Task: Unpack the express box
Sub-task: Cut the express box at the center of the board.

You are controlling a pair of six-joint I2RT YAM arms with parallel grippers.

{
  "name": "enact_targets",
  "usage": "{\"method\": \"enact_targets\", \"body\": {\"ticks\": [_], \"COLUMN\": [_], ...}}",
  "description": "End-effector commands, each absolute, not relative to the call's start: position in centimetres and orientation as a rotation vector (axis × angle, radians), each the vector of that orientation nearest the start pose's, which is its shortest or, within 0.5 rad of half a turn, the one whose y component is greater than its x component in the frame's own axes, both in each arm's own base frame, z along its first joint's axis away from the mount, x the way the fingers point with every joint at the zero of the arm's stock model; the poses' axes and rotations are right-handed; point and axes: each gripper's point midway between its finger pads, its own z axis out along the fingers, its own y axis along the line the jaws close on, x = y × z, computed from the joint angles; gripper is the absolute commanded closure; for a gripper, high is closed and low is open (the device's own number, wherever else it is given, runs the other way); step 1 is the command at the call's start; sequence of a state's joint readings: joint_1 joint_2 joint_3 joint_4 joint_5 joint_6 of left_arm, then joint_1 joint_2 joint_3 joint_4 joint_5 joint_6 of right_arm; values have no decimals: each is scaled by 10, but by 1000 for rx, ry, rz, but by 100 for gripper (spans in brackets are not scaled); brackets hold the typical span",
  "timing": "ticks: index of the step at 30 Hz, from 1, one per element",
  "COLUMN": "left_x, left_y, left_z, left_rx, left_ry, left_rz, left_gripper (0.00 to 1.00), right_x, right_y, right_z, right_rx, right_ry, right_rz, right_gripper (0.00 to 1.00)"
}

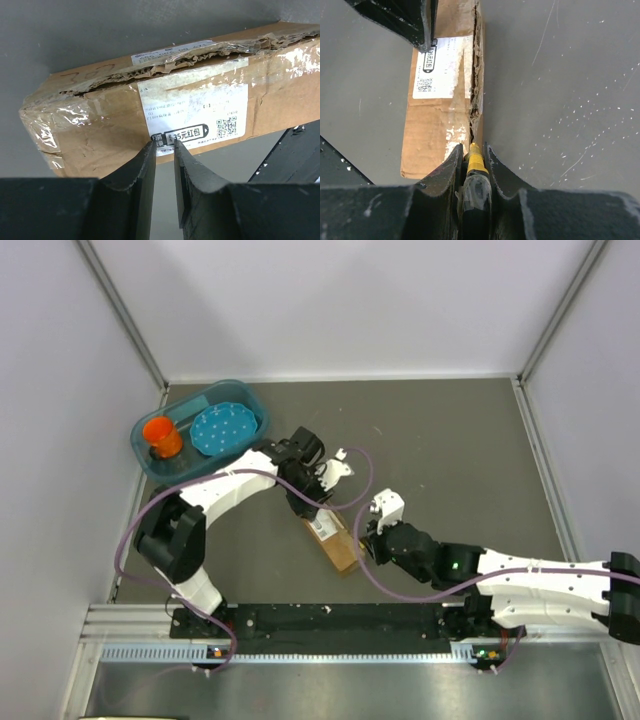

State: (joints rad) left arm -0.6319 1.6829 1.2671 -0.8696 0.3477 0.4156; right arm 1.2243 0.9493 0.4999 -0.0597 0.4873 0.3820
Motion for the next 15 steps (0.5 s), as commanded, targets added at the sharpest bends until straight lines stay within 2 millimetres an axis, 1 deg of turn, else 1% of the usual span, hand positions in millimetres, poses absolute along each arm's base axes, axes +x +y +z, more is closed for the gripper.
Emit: {"method": "enact_targets", "body": {"ticks": [1,8,10,13,15], "left_x": [229,224,223,223,223], "left_y": [-202,-198,-198,-195,-194], "left_z": [54,53,54,52,50], "left_rx": [1603,1656,1667,1676,1689], "left_ry": [2497,2460,2451,2448,2440], "left_rz": [-405,-409,-417,-400,-394], "left_gripper": [73,73,73,73,73], "right_x": [168,179,187,191,189], "right_y": [246,229,220,214,214], "right_z": [105,84,78,70,65], "right_rx": [-540,-493,-446,-420,-410], "right_ry": [2066,2144,2166,2192,2214], "right_rz": [445,406,384,378,393], "right_gripper": [100,100,100,100,100]}}
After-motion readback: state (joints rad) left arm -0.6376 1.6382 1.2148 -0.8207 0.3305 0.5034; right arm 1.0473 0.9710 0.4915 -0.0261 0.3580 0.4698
